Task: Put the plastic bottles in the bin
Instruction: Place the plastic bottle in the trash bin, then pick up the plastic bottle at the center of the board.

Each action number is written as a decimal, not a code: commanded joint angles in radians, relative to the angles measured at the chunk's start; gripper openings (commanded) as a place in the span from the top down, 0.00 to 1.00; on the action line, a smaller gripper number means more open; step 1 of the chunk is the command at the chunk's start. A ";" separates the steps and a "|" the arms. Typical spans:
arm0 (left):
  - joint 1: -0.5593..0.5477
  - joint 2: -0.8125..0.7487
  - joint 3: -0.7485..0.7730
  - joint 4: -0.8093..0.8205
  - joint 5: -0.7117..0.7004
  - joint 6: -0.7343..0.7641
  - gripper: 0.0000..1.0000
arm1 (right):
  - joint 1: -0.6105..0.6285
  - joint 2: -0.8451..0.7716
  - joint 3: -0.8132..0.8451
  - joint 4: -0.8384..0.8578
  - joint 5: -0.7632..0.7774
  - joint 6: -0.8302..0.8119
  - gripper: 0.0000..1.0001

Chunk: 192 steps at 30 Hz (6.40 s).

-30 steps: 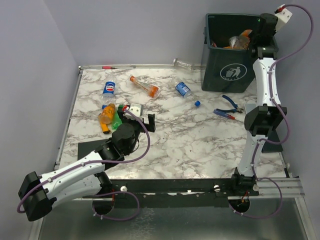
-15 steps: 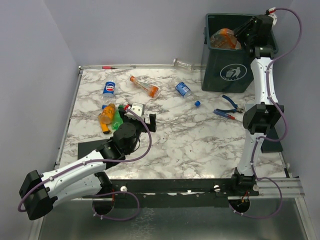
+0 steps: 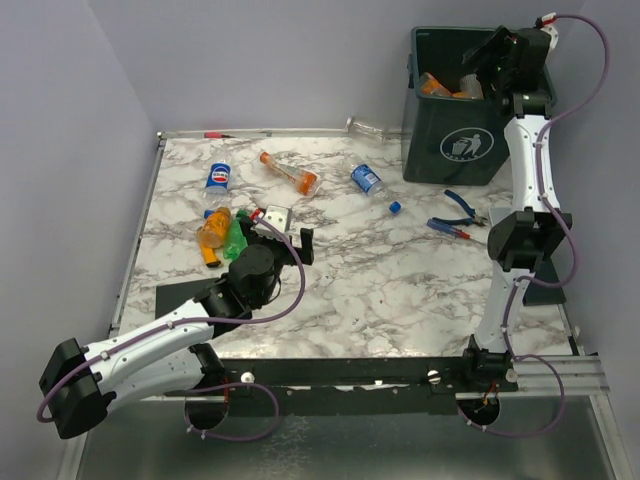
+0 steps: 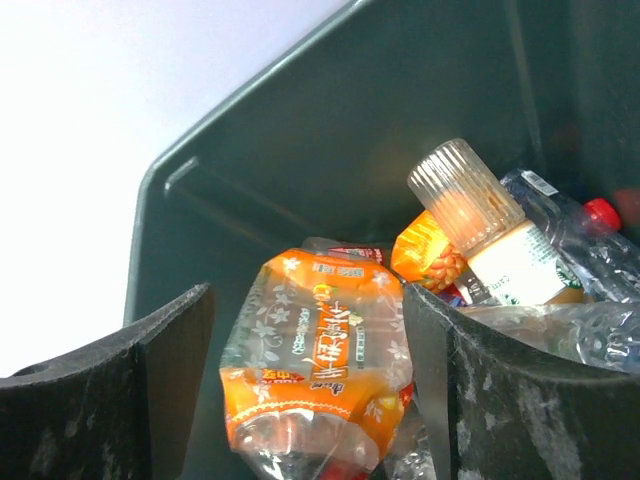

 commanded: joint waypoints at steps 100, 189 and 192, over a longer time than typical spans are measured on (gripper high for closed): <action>0.527 0.839 0.390 -0.568 0.171 -0.265 0.23 | 0.748 -1.211 -1.944 0.368 -0.144 0.143 0.13; 0.177 -0.020 -0.204 0.727 0.975 -0.433 1.00 | 0.875 -1.134 -1.674 0.953 -0.405 0.075 0.03; 0.177 -0.019 -0.205 0.737 0.990 -0.433 1.00 | 0.892 -1.090 -1.638 0.910 -0.362 0.066 0.07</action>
